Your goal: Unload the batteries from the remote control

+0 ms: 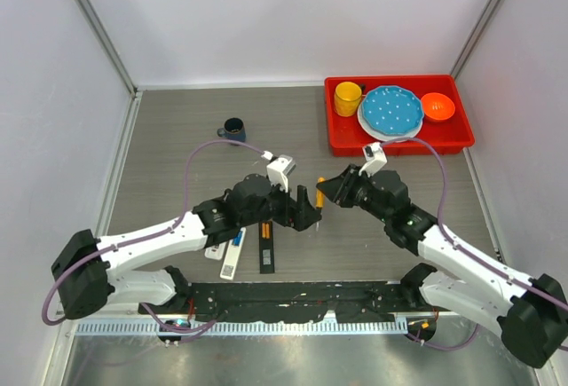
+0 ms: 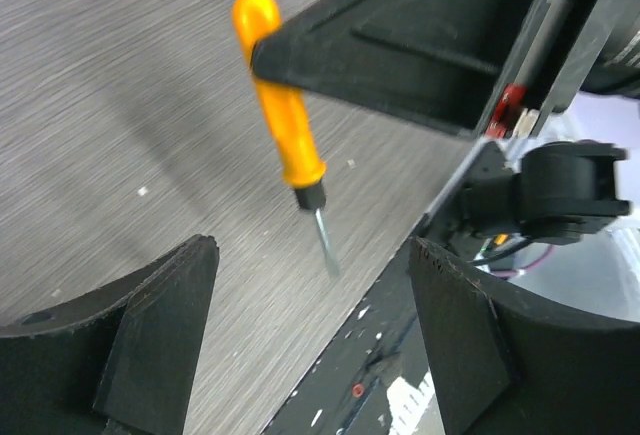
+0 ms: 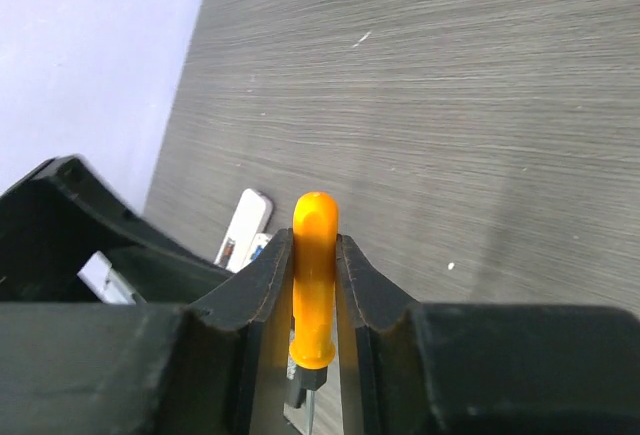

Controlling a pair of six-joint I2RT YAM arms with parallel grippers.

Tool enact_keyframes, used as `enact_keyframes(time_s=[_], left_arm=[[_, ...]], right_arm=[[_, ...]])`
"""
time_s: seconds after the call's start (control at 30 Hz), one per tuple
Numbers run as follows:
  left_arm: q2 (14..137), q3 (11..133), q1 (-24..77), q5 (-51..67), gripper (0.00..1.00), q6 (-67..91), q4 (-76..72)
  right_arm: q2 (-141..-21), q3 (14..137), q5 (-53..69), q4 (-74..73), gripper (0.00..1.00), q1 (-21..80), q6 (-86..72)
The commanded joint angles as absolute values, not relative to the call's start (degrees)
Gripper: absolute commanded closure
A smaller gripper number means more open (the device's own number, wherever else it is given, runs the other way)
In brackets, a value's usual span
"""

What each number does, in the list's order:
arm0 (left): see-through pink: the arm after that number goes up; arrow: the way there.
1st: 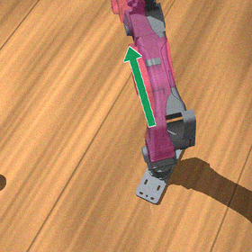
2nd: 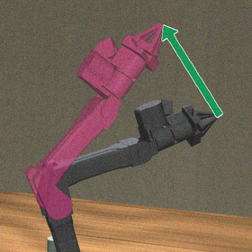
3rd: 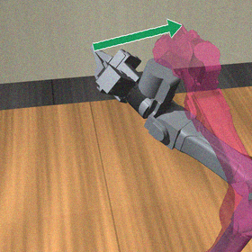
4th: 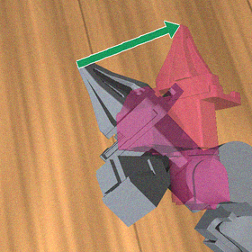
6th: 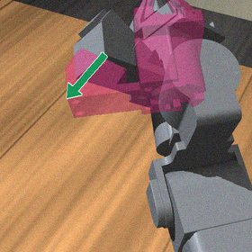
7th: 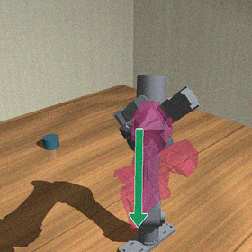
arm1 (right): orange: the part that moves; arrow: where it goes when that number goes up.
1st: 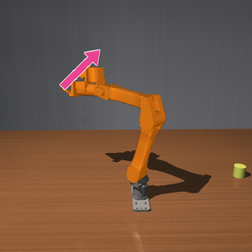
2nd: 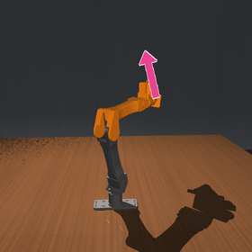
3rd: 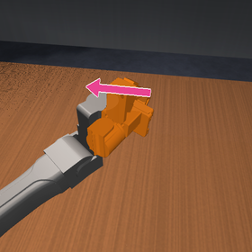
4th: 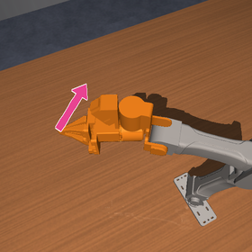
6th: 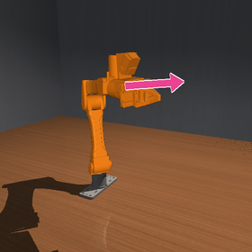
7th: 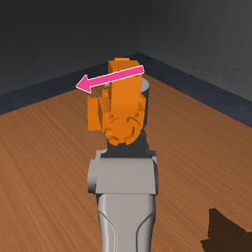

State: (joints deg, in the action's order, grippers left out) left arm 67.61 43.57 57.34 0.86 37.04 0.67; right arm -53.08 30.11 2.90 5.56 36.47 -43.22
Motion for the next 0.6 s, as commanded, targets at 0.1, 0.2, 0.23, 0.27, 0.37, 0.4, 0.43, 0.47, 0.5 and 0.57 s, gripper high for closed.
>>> enact_keyframes(time_s=[0.1,0.2,0.23,0.27,0.37,0.4,0.43,0.47,0.5,0.57], left_arm=[[74.87,43.42,53.09,17.30,0.28,42.35,-22.11],[78.39,42.10,51.16,23.10,0.39,46.22,-30.02],[79.44,42.36,50.98,24.16,0.46,46.58,-31.28],[80.85,42.80,50.98,26.43,0.51,46.76,-31.72],[82.00,43.86,50.98,28.21,0.87,47.11,-32.87],[81.74,43.42,50.98,27.78,1.00,47.11,-32.70],[81.22,43.07,50.98,26.99,1.00,46.67,-32.17],[80.51,42.81,50.98,26.20,1.00,45.97,-31.21],[78.85,42.45,50.98,23.76,1.00,44.31,-27.72],[76.74,42.10,50.98,21.28,1.00,42.55,-23.75]], right_arm=[[-44.48,27.33,7.20,15.12,0.99,36.30,-46.58],[-43.25,27.51,8.61,14.94,0.99,36.30,-46.67],[-42.98,27.42,8.70,14.85,0.99,36.30,-46.67],[-42.89,27.16,8.79,14.94,0.99,36.30,-46.93],[-42.45,27.16,8.35,14.68,0.99,36.30,-47.02],[-42.45,27.33,8.18,13.63,0.99,36.30,-46.67],[-42.45,28.03,7.83,13.01,0.99,36.30,-46.23],[-42.54,28.39,7.30,12.14,0.98,36.30,-45.45],[-42.71,28.91,6.95,10.04,0.99,36.21,-44.83],[-42.98,30.32,6.07,8.36,0.95,36.21,-43.08]])
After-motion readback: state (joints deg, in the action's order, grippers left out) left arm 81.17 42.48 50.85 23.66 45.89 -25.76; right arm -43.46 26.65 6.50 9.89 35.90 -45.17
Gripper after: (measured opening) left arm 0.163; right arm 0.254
